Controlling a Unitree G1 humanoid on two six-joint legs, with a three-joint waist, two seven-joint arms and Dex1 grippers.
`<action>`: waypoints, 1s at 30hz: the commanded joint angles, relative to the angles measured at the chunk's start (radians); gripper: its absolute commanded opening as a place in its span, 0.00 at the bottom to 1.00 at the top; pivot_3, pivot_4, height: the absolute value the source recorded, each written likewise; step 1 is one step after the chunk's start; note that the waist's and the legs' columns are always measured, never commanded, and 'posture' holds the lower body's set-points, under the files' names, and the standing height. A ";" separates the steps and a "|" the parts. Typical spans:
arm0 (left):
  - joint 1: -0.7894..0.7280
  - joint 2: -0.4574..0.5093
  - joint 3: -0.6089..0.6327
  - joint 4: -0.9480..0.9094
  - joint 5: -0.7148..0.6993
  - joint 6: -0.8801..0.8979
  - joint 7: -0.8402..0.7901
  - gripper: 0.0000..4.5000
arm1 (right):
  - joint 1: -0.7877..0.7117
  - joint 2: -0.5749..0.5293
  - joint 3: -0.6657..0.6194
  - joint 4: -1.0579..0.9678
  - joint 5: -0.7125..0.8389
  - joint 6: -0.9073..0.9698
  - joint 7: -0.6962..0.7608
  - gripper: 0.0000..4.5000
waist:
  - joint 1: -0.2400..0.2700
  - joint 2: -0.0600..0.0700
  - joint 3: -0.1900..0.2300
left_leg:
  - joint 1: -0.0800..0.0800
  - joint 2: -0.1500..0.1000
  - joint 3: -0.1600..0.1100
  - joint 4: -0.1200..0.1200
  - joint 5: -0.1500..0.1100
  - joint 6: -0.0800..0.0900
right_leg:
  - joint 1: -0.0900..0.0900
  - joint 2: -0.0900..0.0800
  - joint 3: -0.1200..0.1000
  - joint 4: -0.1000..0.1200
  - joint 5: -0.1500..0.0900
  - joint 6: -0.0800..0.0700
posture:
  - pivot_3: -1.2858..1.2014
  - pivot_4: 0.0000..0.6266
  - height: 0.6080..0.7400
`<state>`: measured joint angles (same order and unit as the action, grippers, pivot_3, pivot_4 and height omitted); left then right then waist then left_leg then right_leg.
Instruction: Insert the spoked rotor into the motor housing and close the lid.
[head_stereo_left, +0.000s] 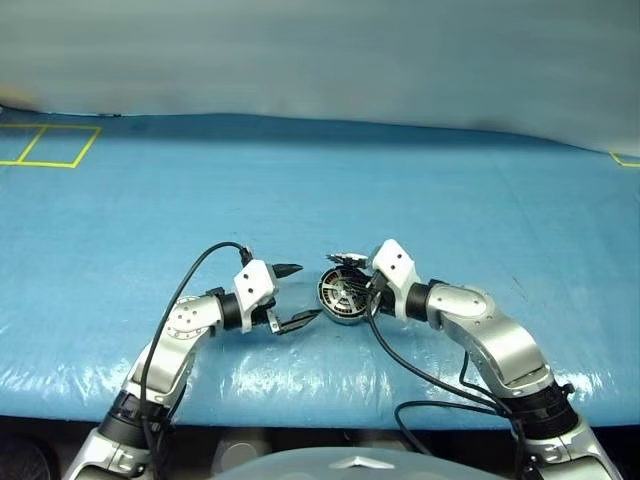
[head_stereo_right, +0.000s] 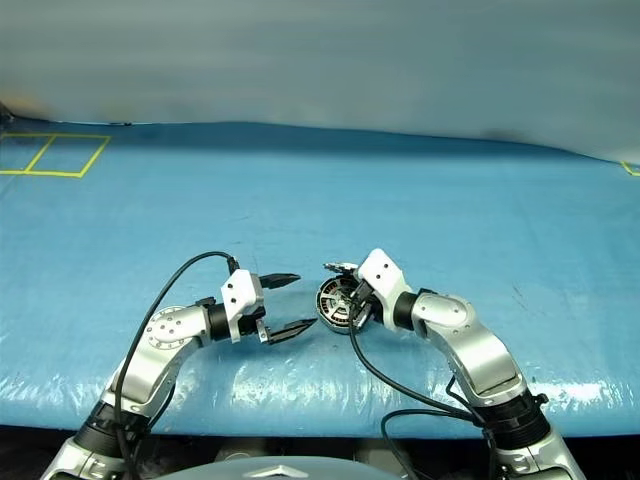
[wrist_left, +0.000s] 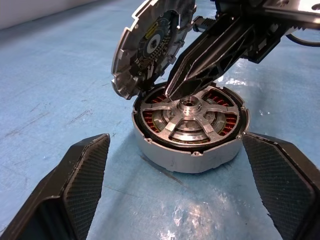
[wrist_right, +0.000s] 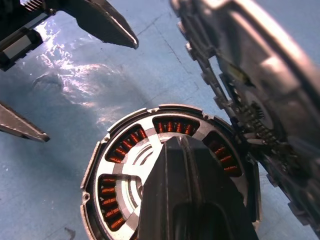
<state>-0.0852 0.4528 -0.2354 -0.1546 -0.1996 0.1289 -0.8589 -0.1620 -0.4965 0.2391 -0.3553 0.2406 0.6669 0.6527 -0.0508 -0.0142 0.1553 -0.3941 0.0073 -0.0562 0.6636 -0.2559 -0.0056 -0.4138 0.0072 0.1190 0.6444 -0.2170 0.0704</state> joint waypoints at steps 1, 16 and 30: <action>-0.011 -0.003 0.020 -0.038 -0.023 0.002 0.002 1.00 | 0.017 0.003 0.024 0.028 -0.026 -0.025 -0.007 0.01 | 0.000 0.000 0.000 | 0.000 0.000 0.000 0.000 0.000 0.000 | 0.000 0.000 0.000 0.000 0.000 0.000 | 0.52 0.24 1.00; -0.160 -0.095 0.216 0.028 -0.240 0.159 0.086 1.00 | 0.096 0.061 -0.031 -0.103 0.054 -0.072 -0.020 0.01 | -0.003 -0.002 -0.002 | 0.001 0.001 -0.001 0.001 0.000 0.000 | 0.002 0.001 0.000 0.000 0.001 0.001 | 0.52 0.24 1.00; -0.469 -0.225 0.118 0.396 -0.202 0.098 -0.089 0.79 | 0.420 0.012 -0.224 -0.431 0.181 0.006 -0.131 0.00 | 0.013 -0.001 -0.001 | -0.001 -0.001 -0.002 0.000 0.000 0.000 | 0.001 0.001 0.000 -0.001 0.001 0.002 | 0.52 0.24 1.00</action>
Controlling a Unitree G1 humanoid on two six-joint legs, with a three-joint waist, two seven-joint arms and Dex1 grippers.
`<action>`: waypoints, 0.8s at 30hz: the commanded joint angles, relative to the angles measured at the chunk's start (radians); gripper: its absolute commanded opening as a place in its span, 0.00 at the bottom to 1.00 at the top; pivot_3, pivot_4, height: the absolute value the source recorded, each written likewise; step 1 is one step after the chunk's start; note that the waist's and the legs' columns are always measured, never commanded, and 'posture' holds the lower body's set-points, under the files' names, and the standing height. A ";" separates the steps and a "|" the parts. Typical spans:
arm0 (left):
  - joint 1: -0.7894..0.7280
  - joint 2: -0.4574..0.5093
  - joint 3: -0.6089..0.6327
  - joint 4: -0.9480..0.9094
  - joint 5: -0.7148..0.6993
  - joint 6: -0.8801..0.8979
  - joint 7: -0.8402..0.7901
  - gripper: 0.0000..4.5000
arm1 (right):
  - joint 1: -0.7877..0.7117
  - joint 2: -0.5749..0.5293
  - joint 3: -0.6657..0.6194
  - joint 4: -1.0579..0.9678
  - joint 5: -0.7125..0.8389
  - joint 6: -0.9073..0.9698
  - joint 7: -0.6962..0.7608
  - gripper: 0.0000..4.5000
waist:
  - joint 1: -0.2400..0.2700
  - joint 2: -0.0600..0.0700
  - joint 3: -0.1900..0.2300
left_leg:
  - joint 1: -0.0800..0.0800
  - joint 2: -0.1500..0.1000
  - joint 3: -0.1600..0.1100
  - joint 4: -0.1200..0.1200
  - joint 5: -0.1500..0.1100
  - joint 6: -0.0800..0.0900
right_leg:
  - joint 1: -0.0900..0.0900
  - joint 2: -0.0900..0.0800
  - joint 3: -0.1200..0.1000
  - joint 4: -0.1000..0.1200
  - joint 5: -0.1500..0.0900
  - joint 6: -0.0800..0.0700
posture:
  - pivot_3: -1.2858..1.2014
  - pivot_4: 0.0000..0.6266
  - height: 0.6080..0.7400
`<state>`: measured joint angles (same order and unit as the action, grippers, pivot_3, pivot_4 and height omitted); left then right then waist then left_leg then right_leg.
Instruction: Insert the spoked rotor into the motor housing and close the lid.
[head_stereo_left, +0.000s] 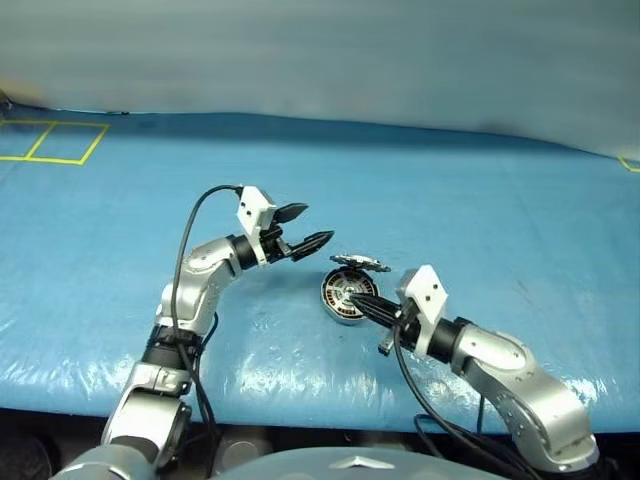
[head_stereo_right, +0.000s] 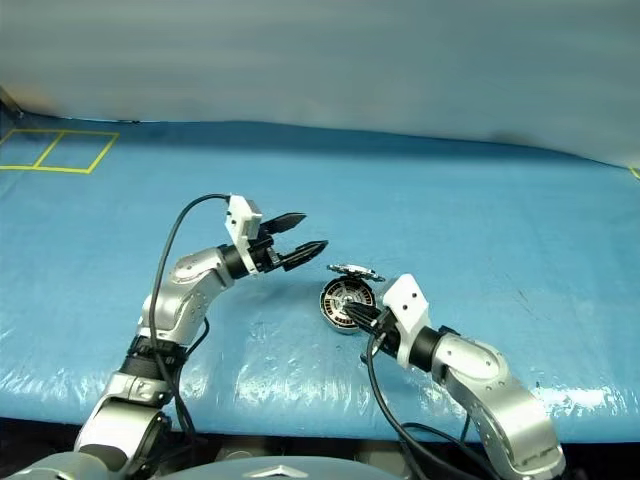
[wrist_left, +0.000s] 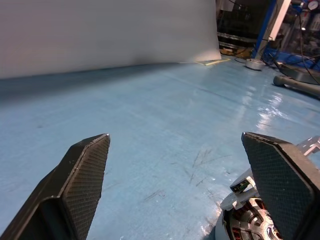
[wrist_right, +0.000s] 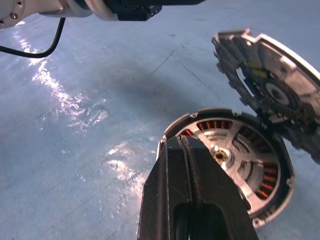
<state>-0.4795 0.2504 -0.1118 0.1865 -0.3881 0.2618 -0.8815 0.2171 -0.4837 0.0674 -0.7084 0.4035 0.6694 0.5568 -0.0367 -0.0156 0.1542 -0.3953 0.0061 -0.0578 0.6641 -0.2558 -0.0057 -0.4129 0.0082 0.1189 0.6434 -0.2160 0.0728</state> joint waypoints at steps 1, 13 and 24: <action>-0.111 -0.034 -0.007 0.100 -0.013 -0.038 -0.089 0.71 | 0.066 0.009 -0.066 -0.089 0.016 0.000 -0.055 0.00 | 0.000 0.000 0.000 | 0.000 0.000 0.000 0.000 0.000 0.000 | 0.000 0.000 0.000 0.000 0.000 0.000 | 0.52 0.24 1.00; -0.295 -0.039 -0.162 0.346 0.148 -0.165 -0.373 0.00 | 0.158 0.062 -0.133 -0.152 0.023 -0.010 -0.168 0.00 | -0.008 0.000 0.000 | 0.000 0.000 0.000 -0.001 0.000 0.000 | 0.000 0.000 0.001 0.000 -0.001 -0.001 | 0.52 0.24 1.00; -0.181 -0.025 -0.261 0.234 0.205 -0.227 -0.498 0.00 | 0.198 0.050 -0.241 -0.176 0.061 -0.027 -0.173 0.00 | -0.008 0.000 0.000 | 0.000 0.000 0.000 -0.001 0.000 0.000 | 0.000 0.000 0.001 0.000 -0.001 -0.002 | 0.52 0.24 1.00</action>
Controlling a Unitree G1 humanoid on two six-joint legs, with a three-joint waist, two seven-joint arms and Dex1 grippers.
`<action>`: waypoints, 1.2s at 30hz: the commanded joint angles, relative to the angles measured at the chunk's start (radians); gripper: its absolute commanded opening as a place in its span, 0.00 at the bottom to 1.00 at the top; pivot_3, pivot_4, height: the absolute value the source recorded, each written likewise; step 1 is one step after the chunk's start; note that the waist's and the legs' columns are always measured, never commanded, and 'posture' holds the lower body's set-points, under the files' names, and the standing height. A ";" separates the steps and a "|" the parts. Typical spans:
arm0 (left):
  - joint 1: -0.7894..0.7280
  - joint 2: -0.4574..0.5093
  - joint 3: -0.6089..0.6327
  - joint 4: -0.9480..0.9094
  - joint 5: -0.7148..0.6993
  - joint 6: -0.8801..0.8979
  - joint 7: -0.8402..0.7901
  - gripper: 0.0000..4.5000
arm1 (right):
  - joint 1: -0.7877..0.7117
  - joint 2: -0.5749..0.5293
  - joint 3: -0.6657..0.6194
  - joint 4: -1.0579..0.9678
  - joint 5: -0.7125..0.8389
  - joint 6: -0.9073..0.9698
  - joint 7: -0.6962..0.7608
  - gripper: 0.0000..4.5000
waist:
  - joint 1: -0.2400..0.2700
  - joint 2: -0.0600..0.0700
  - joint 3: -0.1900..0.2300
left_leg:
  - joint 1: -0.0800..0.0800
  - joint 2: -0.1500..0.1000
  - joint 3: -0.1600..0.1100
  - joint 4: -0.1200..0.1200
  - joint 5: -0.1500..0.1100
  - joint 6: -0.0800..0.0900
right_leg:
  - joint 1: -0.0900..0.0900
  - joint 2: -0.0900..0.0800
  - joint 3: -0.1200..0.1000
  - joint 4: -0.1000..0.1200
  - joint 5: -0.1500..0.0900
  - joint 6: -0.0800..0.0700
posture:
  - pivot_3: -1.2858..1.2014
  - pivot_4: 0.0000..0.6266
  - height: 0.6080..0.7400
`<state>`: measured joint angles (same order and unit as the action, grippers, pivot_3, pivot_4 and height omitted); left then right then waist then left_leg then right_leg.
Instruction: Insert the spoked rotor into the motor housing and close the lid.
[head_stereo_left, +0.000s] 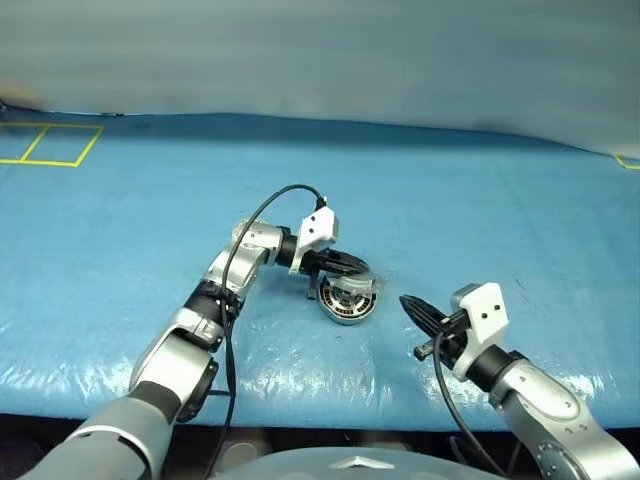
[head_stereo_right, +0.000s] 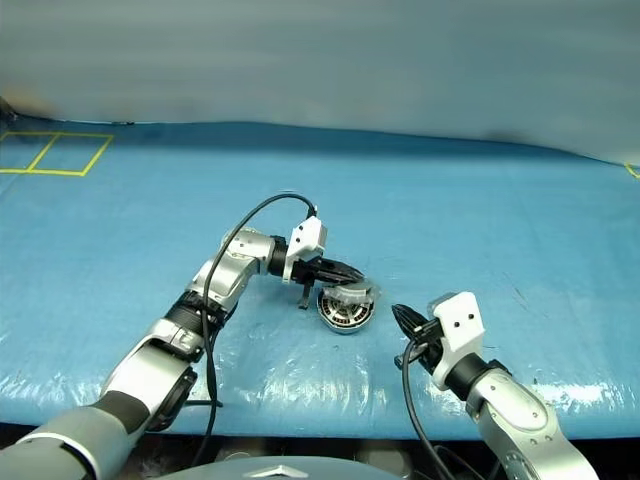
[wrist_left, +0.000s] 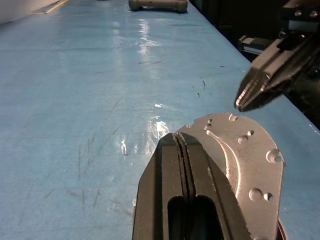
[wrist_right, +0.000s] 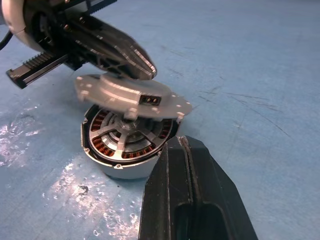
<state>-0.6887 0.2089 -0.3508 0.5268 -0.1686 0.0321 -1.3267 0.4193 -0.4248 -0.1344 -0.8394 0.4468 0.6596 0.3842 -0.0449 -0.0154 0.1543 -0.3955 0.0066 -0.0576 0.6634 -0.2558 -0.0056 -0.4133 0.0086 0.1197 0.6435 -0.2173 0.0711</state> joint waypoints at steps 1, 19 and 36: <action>0.044 0.030 -0.036 -0.132 -0.007 0.002 -0.067 0.00 | -0.011 -0.012 -0.045 -0.042 0.022 -0.015 0.000 0.00 | 0.000 0.000 0.000 | 0.000 0.000 0.000 0.000 0.000 0.000 | 0.000 0.000 0.000 0.000 0.000 0.000 | 0.52 0.24 1.00; 0.155 0.133 0.032 -0.323 -0.026 -0.073 0.031 0.00 | -0.190 -0.060 0.119 0.009 -0.038 -0.007 0.012 0.00 | 0.000 0.001 0.000 | 0.001 0.001 0.000 0.002 0.000 0.000 | 0.001 0.000 0.000 0.002 -0.002 -0.004 | 0.52 0.24 1.00; 0.572 0.317 0.251 -0.810 -0.183 0.218 0.301 0.00 | -0.417 -0.048 0.283 0.291 -0.119 -0.049 0.111 0.92 | 0.000 0.001 0.001 | 0.001 0.002 0.001 0.001 0.000 0.000 | 0.000 -0.002 0.000 0.001 -0.003 -0.005 | 0.52 0.24 1.00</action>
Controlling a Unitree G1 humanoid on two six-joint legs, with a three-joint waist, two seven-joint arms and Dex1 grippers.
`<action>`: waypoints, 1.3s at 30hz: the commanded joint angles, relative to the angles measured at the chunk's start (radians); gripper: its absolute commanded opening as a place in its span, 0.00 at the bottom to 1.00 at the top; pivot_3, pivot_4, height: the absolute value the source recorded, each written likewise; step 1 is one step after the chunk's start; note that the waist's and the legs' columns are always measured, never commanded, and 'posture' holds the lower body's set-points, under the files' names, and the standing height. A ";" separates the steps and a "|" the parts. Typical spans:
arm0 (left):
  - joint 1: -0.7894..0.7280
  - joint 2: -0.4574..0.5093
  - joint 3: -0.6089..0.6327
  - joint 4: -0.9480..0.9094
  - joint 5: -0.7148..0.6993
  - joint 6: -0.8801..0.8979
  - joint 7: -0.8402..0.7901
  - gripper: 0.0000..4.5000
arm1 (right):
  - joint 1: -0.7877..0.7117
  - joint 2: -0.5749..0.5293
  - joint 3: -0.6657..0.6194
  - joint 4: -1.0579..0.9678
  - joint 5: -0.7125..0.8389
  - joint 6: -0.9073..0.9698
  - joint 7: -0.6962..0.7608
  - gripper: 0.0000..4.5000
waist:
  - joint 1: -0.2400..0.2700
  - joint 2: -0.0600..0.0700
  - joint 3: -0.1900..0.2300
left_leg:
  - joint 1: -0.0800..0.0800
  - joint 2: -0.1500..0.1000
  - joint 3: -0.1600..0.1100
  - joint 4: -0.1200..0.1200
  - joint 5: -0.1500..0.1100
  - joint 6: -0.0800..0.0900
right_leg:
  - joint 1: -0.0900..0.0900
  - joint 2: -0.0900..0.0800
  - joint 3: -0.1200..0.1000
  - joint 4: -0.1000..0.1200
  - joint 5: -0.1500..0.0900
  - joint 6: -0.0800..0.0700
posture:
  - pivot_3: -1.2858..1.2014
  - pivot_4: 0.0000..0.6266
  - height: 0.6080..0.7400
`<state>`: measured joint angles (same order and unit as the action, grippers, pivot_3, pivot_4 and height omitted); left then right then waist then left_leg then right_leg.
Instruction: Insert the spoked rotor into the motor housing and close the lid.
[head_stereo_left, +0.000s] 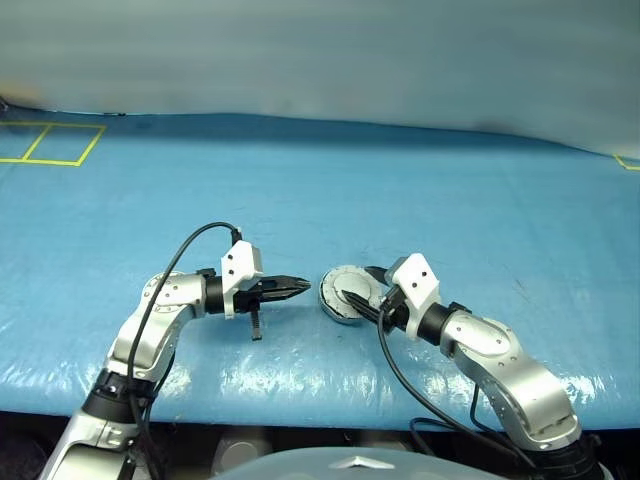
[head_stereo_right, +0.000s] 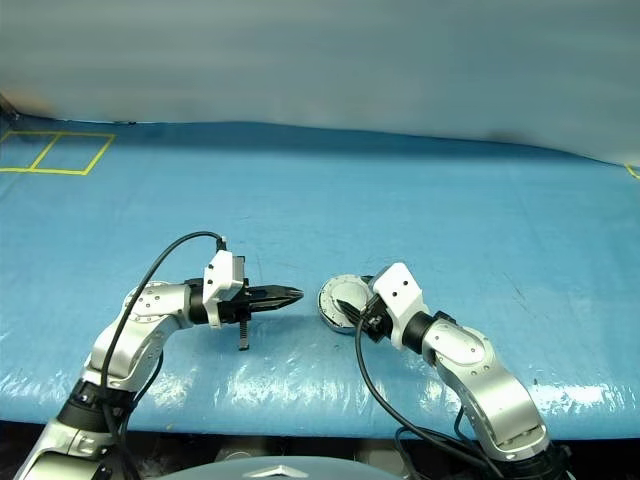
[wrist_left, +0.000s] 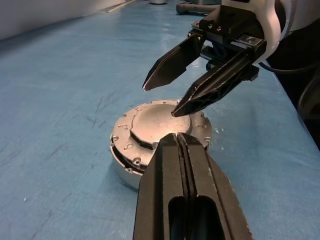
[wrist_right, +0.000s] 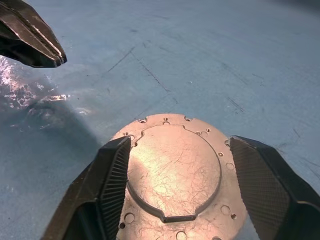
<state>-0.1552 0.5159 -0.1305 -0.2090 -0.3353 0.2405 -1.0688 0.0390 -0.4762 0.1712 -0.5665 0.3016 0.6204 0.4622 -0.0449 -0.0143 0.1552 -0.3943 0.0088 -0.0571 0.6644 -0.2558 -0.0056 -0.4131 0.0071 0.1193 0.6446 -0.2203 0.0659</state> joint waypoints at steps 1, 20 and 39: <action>0.058 0.009 0.037 -0.088 -0.019 0.014 0.057 0.00 | -0.050 -0.005 -0.010 0.037 0.015 -0.008 0.044 1.00 | -0.001 0.000 0.000 | 0.000 0.000 0.000 0.000 0.000 0.000 | 0.000 0.000 0.000 0.000 0.000 0.000 | 0.52 0.24 1.00; 0.153 0.021 0.038 -0.147 -0.011 0.026 0.187 0.00 | -0.063 -0.011 0.033 0.070 -0.046 -0.078 0.099 1.00 | -0.004 0.000 0.000 | 0.001 0.000 0.000 -0.002 0.000 0.000 | -0.001 0.001 -0.001 0.000 0.000 -0.001 | 0.52 0.24 1.00; 0.124 0.013 -0.005 -0.114 0.009 0.022 0.193 0.00 | -0.034 -0.005 0.071 0.079 -0.072 -0.084 0.107 1.00 | -0.006 0.000 0.000 | 0.000 -0.001 0.000 -0.001 0.000 0.000 | 0.000 0.001 0.000 0.000 0.000 -0.001 | 0.52 0.24 1.00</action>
<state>-0.0186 0.5308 -0.1288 -0.3145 -0.3288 0.2743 -0.8752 0.0058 -0.4851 0.2526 -0.4848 0.2335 0.5481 0.5729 -0.0511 -0.0142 0.1552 -0.3938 0.0081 -0.0565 0.6635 -0.2559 -0.0057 -0.4135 0.0077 0.1191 0.6446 -0.2205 0.0654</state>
